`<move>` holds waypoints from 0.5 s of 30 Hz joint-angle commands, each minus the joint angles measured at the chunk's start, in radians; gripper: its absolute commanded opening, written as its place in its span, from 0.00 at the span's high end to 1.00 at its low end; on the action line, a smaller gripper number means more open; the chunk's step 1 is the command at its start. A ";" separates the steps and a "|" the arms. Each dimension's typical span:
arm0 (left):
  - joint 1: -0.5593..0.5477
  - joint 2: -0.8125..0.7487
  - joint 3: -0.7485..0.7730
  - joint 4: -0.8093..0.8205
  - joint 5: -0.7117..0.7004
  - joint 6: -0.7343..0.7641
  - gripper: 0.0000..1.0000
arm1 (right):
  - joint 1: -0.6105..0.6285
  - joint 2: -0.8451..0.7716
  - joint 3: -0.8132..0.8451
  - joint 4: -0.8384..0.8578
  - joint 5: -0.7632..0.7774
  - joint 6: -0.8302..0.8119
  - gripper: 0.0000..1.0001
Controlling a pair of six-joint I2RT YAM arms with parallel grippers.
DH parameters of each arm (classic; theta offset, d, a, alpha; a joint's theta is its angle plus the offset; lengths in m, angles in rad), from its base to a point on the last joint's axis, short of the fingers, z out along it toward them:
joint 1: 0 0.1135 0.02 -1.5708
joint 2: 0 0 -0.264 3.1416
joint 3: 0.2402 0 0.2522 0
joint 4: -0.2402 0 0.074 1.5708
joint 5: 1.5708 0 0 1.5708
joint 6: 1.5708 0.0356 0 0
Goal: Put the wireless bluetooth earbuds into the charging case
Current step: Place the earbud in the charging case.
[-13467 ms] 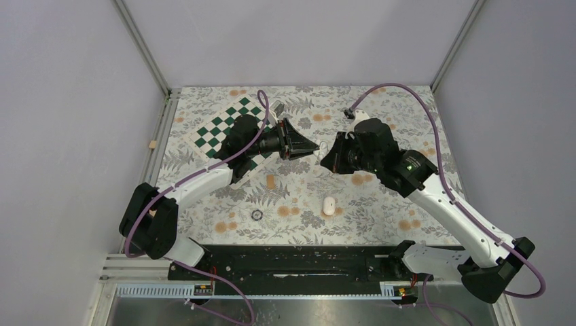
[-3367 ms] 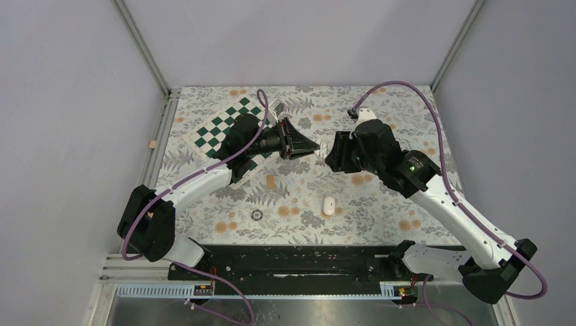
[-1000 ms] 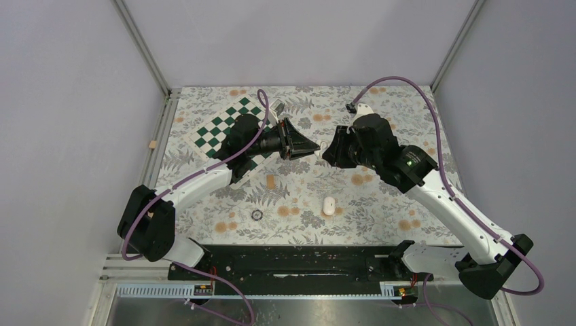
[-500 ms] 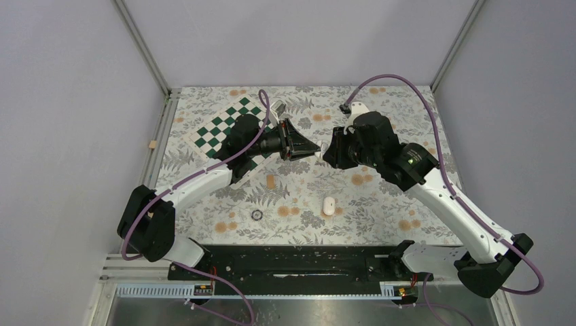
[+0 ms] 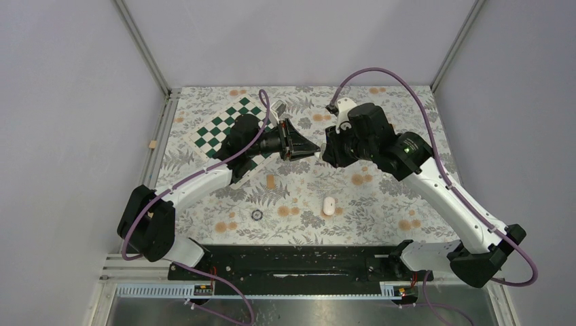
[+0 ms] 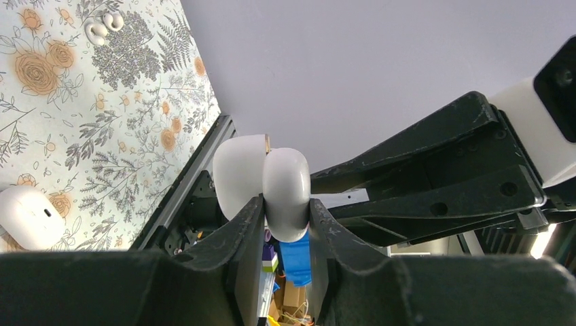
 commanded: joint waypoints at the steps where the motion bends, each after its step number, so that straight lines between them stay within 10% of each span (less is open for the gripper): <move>1: -0.002 -0.036 0.035 0.048 0.017 0.004 1.00 | -0.003 0.013 0.068 -0.035 -0.051 -0.096 0.69; 15: -0.001 -0.041 0.032 0.042 0.014 0.007 1.00 | -0.004 -0.033 0.071 -0.040 -0.019 0.013 0.53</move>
